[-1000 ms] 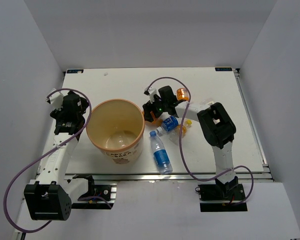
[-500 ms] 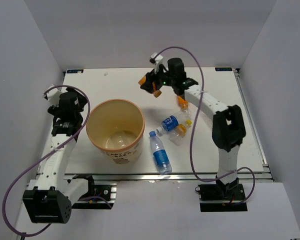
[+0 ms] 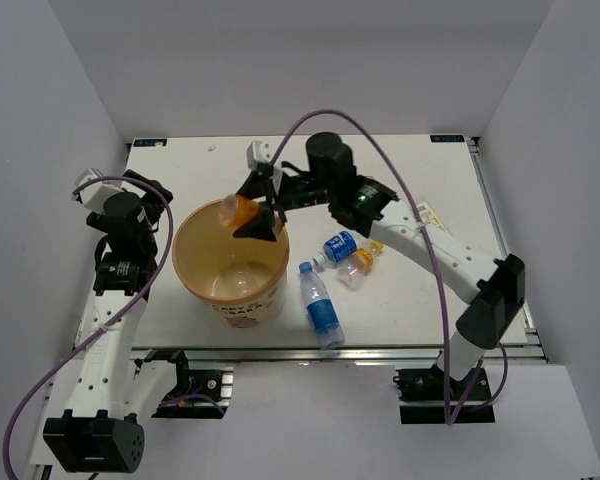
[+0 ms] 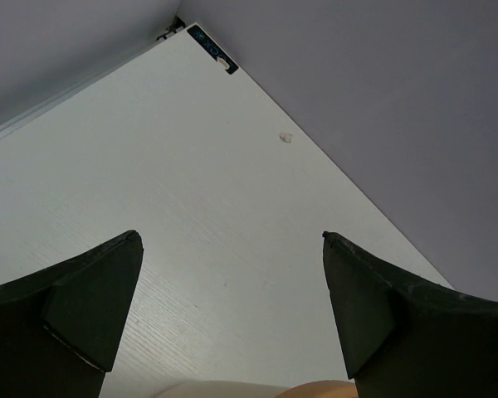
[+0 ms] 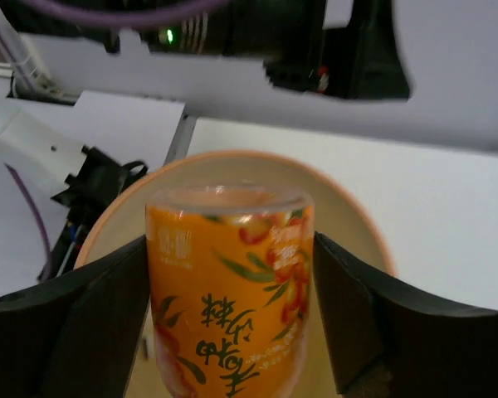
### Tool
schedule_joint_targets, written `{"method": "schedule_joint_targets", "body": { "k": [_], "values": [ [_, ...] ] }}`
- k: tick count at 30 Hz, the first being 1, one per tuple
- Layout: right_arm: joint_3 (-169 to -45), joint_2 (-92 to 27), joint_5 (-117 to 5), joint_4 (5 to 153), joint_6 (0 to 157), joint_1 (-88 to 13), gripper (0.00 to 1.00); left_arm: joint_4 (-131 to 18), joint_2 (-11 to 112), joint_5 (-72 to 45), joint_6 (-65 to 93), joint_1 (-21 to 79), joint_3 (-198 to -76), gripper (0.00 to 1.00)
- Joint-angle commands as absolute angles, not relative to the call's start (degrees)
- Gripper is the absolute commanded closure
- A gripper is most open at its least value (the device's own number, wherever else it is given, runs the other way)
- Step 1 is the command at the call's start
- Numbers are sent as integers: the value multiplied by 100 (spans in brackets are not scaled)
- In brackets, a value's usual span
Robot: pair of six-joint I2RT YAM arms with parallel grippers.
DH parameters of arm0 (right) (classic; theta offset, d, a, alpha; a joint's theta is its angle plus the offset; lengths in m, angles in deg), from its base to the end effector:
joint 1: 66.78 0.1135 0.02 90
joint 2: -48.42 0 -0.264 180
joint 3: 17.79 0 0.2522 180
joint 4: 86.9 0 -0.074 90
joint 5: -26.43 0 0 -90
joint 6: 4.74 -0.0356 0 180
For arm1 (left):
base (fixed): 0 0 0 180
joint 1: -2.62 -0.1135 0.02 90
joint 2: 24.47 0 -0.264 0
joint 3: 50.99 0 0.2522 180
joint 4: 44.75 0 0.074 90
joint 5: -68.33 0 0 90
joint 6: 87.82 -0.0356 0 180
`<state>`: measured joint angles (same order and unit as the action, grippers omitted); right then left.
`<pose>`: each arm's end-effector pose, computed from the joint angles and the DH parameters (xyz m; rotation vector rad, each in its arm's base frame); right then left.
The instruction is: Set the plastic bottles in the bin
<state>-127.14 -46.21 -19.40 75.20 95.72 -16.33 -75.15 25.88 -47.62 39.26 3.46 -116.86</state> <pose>0.2258 0.3124 0.4352 -1.3608 1.0843 1.1448 0.1972 0.0127 0.3570 -0.8517 1.5905 -0.0567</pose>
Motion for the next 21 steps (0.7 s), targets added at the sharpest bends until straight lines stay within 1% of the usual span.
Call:
{"method": "schedule_joint_targets", "body": {
  "k": [1, 2, 7, 11, 15, 16, 17, 18, 19, 21],
  "values": [
    [-13015, -4966, -2101, 6810, 9765, -1590, 14, -7617, 2695, -4426, 3927, 315, -11801, 2],
    [-13164, -5010, -2190, 6730, 9748, -1546, 11, -7652, 2721, -4408, 3909, 315, -11827, 2],
    [-13411, -5011, -2760, 6247, 9799, -1546, 11, -7705, 2783, -4391, 3848, 315, -11863, 2],
    [-12947, -4458, -3156, 6360, 9651, -1546, 11, -7661, 2783, -4303, 3804, 315, -11915, 2],
    [-11543, -3193, -4148, 6860, 9274, -1546, 11, -7582, 2748, -4259, 3769, 315, -11845, 2],
    [-10826, -2938, -4690, 6931, 9099, -1546, 11, -7539, 2748, -4250, 3777, 315, -11810, 2],
    [-10445, -2457, -4948, 6975, 8740, -1546, 10, -7503, 2748, -4250, 3760, 315, -11749, 2],
    [-10084, -2226, -5229, 7028, 8571, -1546, 11, -7486, 2756, -4232, 3751, 315, -11731, 2],
    [-9428, -1998, -5797, 7020, 8352, -1546, 11, -7477, 2774, -4232, 3725, 315, -11731, 2],
    [-8914, -1496, -6293, 6889, 7850, -1546, 11, -7503, 2835, -4232, 3716, 315, -11766, 2]
  ]
}}
